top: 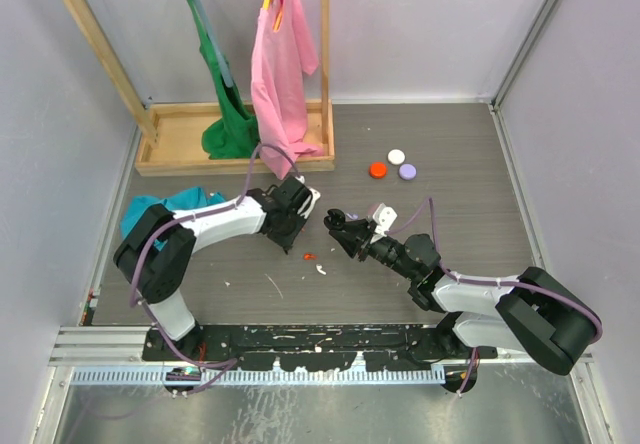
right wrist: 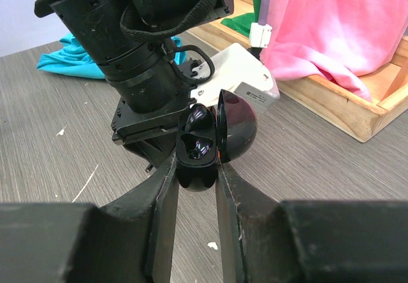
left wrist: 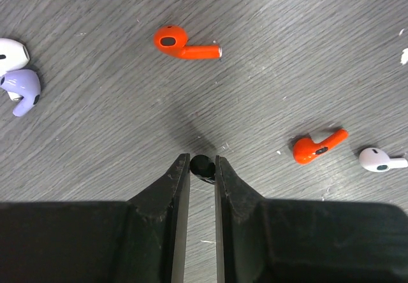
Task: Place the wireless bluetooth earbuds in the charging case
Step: Pick up the earbud from the center of the board.
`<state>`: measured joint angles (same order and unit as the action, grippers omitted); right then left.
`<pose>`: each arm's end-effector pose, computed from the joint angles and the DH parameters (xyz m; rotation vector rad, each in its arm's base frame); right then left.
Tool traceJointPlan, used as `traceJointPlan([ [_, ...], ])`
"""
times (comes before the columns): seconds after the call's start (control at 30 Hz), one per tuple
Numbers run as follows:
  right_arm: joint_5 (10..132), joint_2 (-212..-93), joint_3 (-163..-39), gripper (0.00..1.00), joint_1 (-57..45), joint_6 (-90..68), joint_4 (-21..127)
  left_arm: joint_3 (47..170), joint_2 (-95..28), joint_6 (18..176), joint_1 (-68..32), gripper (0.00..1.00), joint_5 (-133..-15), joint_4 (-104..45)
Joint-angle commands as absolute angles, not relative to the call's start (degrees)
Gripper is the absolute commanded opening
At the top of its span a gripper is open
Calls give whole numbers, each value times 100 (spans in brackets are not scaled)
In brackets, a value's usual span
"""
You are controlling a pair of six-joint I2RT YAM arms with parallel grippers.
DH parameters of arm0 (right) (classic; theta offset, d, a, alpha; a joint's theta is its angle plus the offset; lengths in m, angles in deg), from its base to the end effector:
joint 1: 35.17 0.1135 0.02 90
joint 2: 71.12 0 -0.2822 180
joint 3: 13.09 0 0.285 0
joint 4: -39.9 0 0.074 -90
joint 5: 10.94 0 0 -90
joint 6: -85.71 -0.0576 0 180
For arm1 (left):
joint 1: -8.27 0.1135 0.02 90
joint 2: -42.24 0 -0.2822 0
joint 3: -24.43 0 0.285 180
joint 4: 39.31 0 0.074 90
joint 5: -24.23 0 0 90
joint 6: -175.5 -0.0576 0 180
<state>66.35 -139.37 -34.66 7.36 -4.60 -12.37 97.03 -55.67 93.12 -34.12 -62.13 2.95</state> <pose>0.1687 0.1719 0.1809 -0.7177 1.3435 0.7656 0.2733 -0.2445 0.1496 0.8070 2.6357 -0.1516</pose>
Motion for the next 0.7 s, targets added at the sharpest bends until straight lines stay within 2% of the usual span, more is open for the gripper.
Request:
traceJointPlan([
  [0.0,6605,-13831,-3590,2,746,-445,-1525,10036,-5659,9124,-3421,20,-6207,895],
  [0.4,6579,-13877,-3591,2,745,-472,-1547,9930,-5337,9645,-3467,31,-6352,803],
  [0.67,6583,-13889,-3599,2,746,-490,-1549,9756,-4918,11012,-3349,36,-5941,797],
])
